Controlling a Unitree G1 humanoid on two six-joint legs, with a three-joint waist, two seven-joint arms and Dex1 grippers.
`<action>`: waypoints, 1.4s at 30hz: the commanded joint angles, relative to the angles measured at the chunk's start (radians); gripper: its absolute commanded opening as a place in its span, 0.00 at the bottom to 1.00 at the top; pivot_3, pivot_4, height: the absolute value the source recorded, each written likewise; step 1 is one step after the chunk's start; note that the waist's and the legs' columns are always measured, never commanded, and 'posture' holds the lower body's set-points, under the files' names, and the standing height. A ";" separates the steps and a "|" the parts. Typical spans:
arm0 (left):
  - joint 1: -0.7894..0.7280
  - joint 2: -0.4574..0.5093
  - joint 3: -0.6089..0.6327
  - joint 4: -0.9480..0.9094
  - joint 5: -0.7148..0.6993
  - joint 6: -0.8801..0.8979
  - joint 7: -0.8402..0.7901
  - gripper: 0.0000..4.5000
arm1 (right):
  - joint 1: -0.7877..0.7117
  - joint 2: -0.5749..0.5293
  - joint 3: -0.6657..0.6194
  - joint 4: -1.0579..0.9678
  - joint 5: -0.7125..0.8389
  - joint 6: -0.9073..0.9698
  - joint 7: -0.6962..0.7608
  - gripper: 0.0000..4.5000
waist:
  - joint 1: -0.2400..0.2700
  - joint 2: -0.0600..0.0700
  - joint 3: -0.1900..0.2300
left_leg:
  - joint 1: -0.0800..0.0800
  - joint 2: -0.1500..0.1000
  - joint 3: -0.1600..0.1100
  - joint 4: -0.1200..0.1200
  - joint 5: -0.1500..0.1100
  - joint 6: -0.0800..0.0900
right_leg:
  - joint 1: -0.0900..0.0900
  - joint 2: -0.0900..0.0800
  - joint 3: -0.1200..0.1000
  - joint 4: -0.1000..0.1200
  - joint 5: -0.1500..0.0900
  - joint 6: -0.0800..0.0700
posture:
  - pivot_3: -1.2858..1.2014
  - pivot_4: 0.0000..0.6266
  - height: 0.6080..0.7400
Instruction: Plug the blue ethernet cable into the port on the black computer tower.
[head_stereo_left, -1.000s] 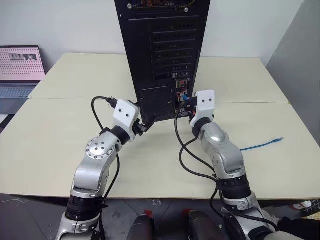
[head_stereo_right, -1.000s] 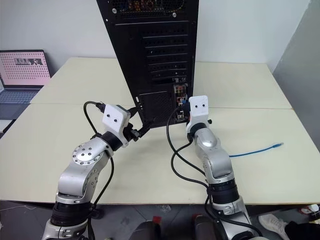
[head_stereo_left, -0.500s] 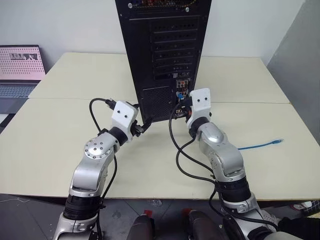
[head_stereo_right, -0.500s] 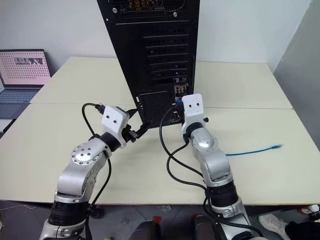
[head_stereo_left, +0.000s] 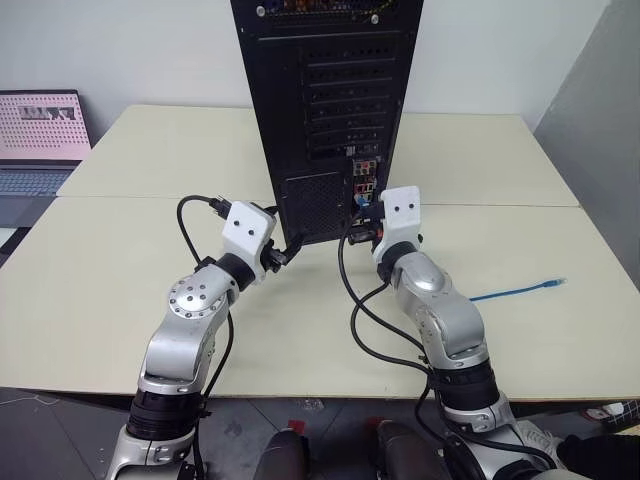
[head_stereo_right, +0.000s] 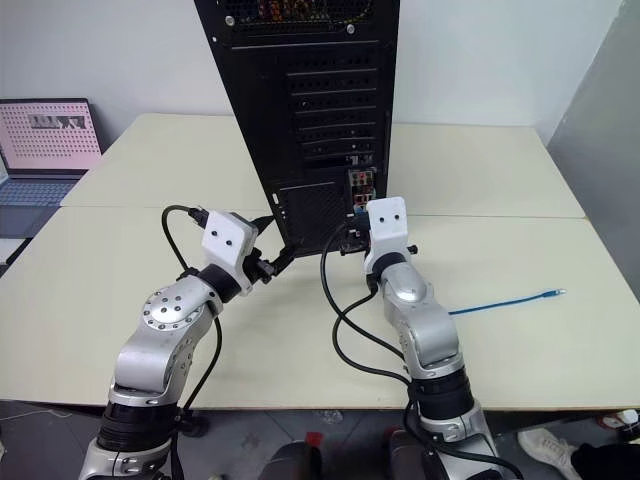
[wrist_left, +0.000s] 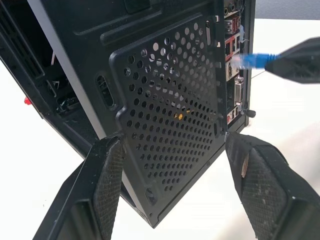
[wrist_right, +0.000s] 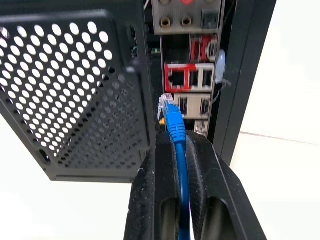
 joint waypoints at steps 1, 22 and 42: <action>-0.004 0.006 0.008 -0.016 0.007 -0.023 0.006 0.73 | -0.004 0.010 -0.006 -0.059 -0.010 -0.020 -0.011 0.00 | 0.000 0.000 0.000 | 0.000 0.000 0.000 0.000 0.000 0.000 | 0.000 0.000 0.000 0.000 0.000 0.000 | 0.52 0.24 1.00; -0.006 0.004 0.006 -0.017 0.008 -0.021 0.007 0.73 | -0.056 0.013 -0.017 0.012 -0.016 -0.076 -0.014 0.00 | 0.000 0.000 0.000 | 0.000 0.000 0.000 0.000 0.000 0.000 | 0.000 0.000 0.000 0.000 0.000 0.000 | 0.52 0.24 1.00; -0.002 0.001 0.006 -0.016 0.006 -0.021 0.009 0.73 | -0.049 0.008 -0.016 -0.005 0.006 -0.046 0.008 0.00 | 0.000 0.000 0.000 | 0.000 0.000 0.000 0.000 0.000 0.000 | 0.000 0.000 0.000 0.000 0.000 0.000 | 0.52 0.24 1.00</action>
